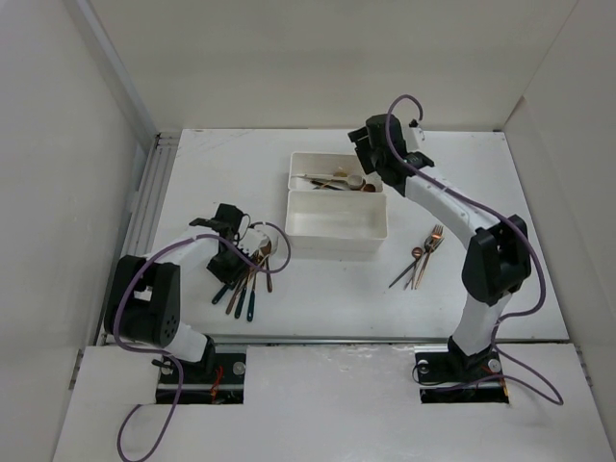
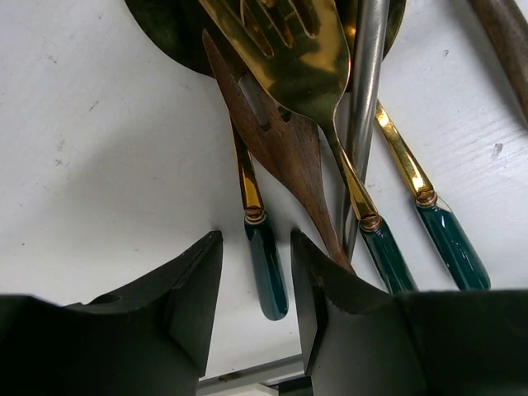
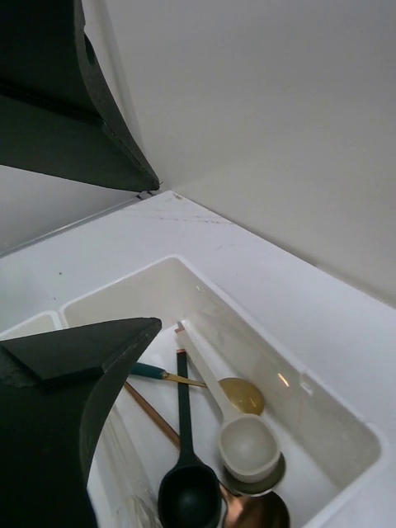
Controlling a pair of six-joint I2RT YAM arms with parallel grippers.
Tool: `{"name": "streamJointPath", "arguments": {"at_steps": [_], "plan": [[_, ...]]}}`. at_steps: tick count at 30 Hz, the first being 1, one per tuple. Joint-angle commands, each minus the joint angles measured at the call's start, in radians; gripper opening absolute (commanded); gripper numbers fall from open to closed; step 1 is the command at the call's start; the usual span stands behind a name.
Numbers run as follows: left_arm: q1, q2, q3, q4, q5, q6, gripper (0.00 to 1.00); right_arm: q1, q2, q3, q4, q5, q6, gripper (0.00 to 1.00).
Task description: Sort the eating utensils into containers
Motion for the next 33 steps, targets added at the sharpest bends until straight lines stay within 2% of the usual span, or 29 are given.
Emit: {"name": "streamJointPath", "arguments": {"at_steps": [1, 6, 8, 12, 13, 14, 15, 16, 22, 26, 27, 29, 32, 33], "plan": [[-0.001, 0.053, -0.060, 0.053, -0.061, 0.019, 0.35, -0.004, -0.057, -0.010, 0.036, 0.066, -0.084, 0.68], [0.008, 0.103, -0.073, 0.108, -0.226, 0.007, 0.36, -0.004, -0.103, -0.029, 0.045, 0.118, -0.132, 0.68], [0.026, 0.114, -0.073, 0.099, -0.227, 0.016, 0.36, -0.013, -0.126, -0.029, 0.056, 0.127, -0.152, 0.68], [0.048, 0.138, -0.036, -0.003, -0.111, 0.069, 0.39, -0.013, -0.145, -0.029, 0.065, 0.136, -0.198, 0.68], [0.048, 0.138, -0.036, -0.003, -0.077, 0.078, 0.33, -0.013, -0.145, -0.029, 0.065, 0.146, -0.207, 0.68], [0.048, 0.138, -0.025, -0.003, -0.076, 0.078, 0.18, -0.013, -0.157, -0.029, 0.074, 0.146, -0.207, 0.68], [0.048, 0.148, -0.015, 0.009, -0.076, 0.069, 0.13, -0.013, -0.157, -0.029, 0.074, 0.156, -0.207, 0.68], [0.048, 0.160, -0.014, 0.021, -0.076, 0.069, 0.00, -0.013, -0.168, -0.038, 0.074, 0.165, -0.207, 0.68], [0.090, 0.183, 0.045, 0.030, -0.081, 0.038, 0.00, -0.013, -0.204, -0.061, 0.074, 0.189, -0.297, 0.68], [0.137, 0.143, 0.146, 0.101, -0.272, 0.013, 0.00, -0.023, -0.260, -0.091, 0.094, 0.210, -0.366, 0.68], [0.146, 0.120, 0.169, 0.127, -0.358, 0.030, 0.00, -0.023, -0.269, -0.104, 0.105, 0.222, -0.379, 0.68], [0.146, 0.111, 0.222, 0.182, -0.417, 0.071, 0.00, -0.032, -0.284, -0.116, 0.105, 0.222, -0.402, 0.67], [0.146, 0.151, 0.389, 0.233, -0.446, 0.081, 0.00, -0.041, -0.309, -0.141, 0.126, 0.233, -0.451, 0.65], [0.137, 0.174, 0.500, 0.233, -0.446, 0.081, 0.00, -0.041, -0.324, -0.156, 0.126, 0.242, -0.478, 0.65]]}}
